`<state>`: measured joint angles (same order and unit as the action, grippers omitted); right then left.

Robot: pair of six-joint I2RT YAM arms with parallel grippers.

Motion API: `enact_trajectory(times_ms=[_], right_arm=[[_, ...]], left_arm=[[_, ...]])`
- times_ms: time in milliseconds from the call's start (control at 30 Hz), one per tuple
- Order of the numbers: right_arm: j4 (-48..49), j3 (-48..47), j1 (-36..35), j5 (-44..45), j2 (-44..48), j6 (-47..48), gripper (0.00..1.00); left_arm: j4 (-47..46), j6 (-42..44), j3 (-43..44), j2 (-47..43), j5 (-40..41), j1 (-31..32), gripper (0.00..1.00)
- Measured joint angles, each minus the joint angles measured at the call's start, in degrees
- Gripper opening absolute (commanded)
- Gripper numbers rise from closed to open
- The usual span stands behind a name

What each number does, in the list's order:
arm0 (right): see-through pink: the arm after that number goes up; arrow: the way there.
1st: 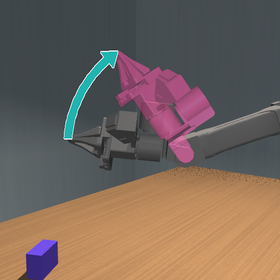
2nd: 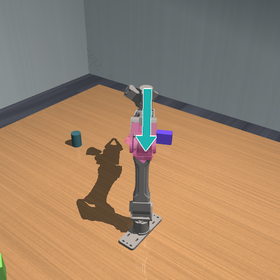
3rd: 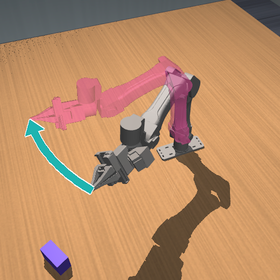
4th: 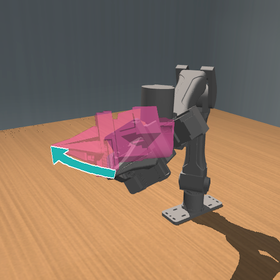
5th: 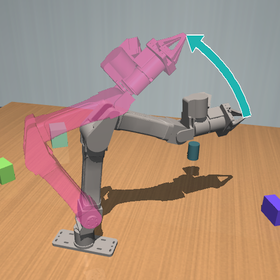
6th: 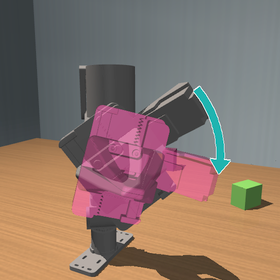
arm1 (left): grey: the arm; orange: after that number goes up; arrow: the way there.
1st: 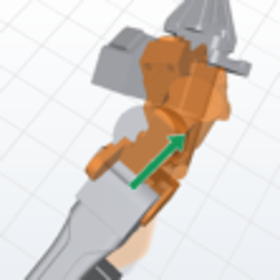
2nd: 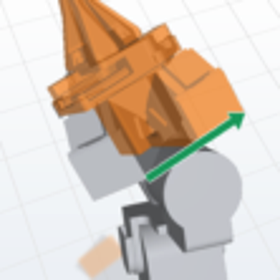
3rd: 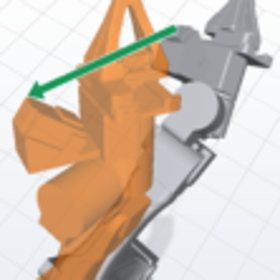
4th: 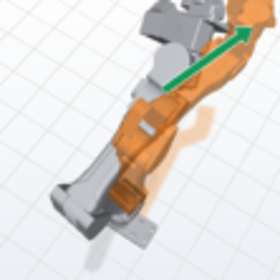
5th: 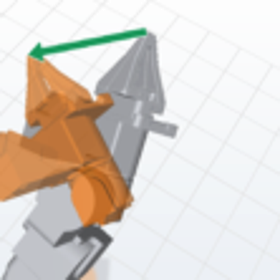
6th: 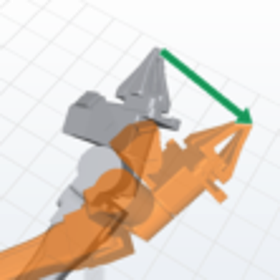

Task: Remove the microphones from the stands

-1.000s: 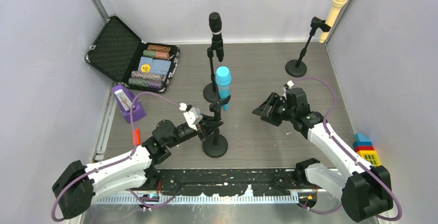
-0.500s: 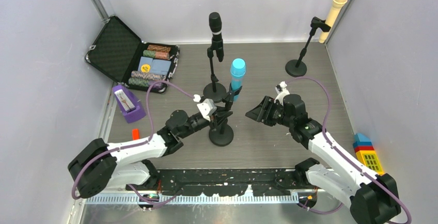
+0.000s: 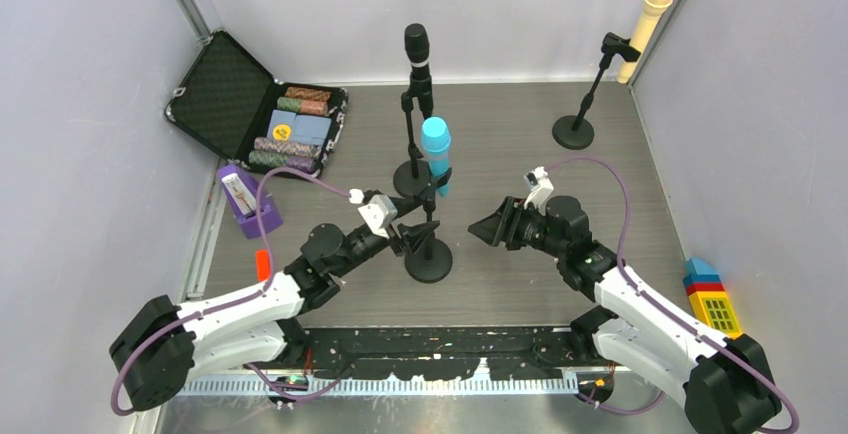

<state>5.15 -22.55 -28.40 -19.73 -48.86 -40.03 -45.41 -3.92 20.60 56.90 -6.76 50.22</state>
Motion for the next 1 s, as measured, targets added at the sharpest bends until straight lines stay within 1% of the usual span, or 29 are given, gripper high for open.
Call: enact_trajectory(times_ms=[67,167,333,500,633,767,867,1000], right_arm=[[0.92,0.00,-0.07,0.11,-0.28,0.44,0.60],[1.29,0.00,-0.07,0.44,-0.76,0.94,0.62],[1.99,0.39,-0.07,1.73,-0.79,1.86,0.68],[4.20,2.45,-0.07,2.62,-0.76,2.47,0.77],[6.49,5.05,-0.07,3.72,-0.04,2.67,0.79],[7.39,6.32,-0.07,4.79,0.85,2.27,0.77],[8.11,6.40,-0.07,5.03,0.90,1.46,0.75],[8.74,6.40,-0.07,5.05,0.57,0.26,0.73]], left_arm=[[1.29,0.09,0.00,-1.70,0.26,0.00,0.75],[4.68,-0.15,0.00,-4.09,0.26,0.00,0.99],[14.67,-0.85,0.02,-9.46,0.24,0.00,1.00],[28.06,-2.10,1.79,-15.76,0.31,0.00,1.00],[34.29,-1.99,4.37,-17.75,0.26,0.00,1.00],[34.21,-2.03,4.13,-16.90,0.35,-0.02,0.99],[29.22,-2.10,2.95,-13.33,0.83,-0.02,0.93],[22.84,-2.14,2.38,-6.58,1.84,-0.02,0.92]])
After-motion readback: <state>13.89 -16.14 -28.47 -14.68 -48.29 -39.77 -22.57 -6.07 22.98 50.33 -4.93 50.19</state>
